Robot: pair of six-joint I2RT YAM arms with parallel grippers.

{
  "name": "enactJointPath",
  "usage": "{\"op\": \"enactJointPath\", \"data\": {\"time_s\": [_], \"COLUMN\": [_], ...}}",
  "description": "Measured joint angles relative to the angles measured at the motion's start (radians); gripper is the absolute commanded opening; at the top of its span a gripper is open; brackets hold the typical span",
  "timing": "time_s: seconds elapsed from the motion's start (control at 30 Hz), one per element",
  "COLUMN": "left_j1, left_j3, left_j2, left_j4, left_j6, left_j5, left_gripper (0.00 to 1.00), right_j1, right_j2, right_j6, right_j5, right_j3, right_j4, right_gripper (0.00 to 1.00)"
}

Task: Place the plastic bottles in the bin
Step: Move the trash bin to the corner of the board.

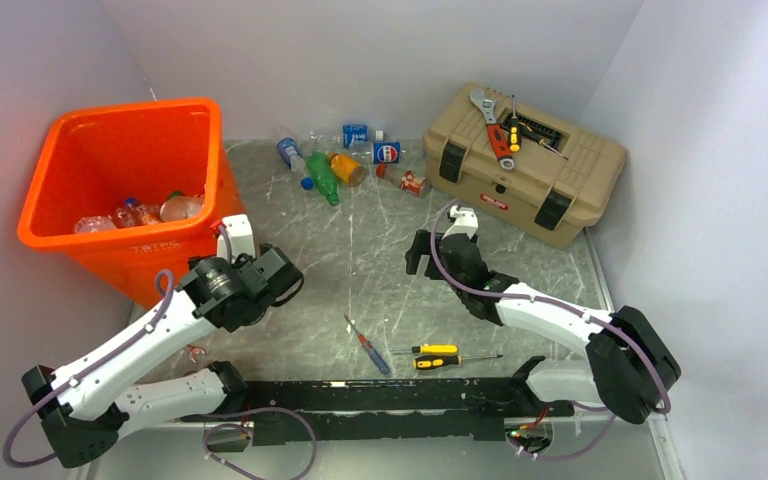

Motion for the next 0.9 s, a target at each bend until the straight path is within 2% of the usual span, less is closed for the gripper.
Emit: {"op": "enactJointPath", "data": {"time_s": [0.13, 0.47, 0.63, 0.77, 0.9], "left_j1": [0.083, 0.130, 0.197, 0.197, 0.128], "left_j3": [-0.005, -0.027, -0.032, -0.054, -0.083], "left_j2": [0.017, 0.088, 0.093, 0.083, 0.084], "left_j4": [0.095, 0.290, 0.375, 0.490, 0.603], "left_j6": [0.109, 0.269, 0.357, 0.460, 0.571], "left_j5": [0.013, 0.054, 0.093, 0.219, 0.371], "left_gripper": [0.99, 1.00, 0.97, 0.98, 0.99], "right_j1": [0.000, 0.000, 0.000, 0.000, -0.024], "right_j2": [-0.003, -0.019, -0.019, -0.004, 0.091], "right_j6": [0.003, 0.004, 0.003, -0.013, -0.035], "right_j5": [-0.001, -0.004, -0.019, -0.027, -0.051], "right_j3": [-0.012, -0.035, -0.045, -0.045, 0.005], "right_j4": [0.006, 0.019, 0.029, 0.056, 0.062], "right_gripper": [0.98, 0.98, 0.99, 0.99, 0.99]}}
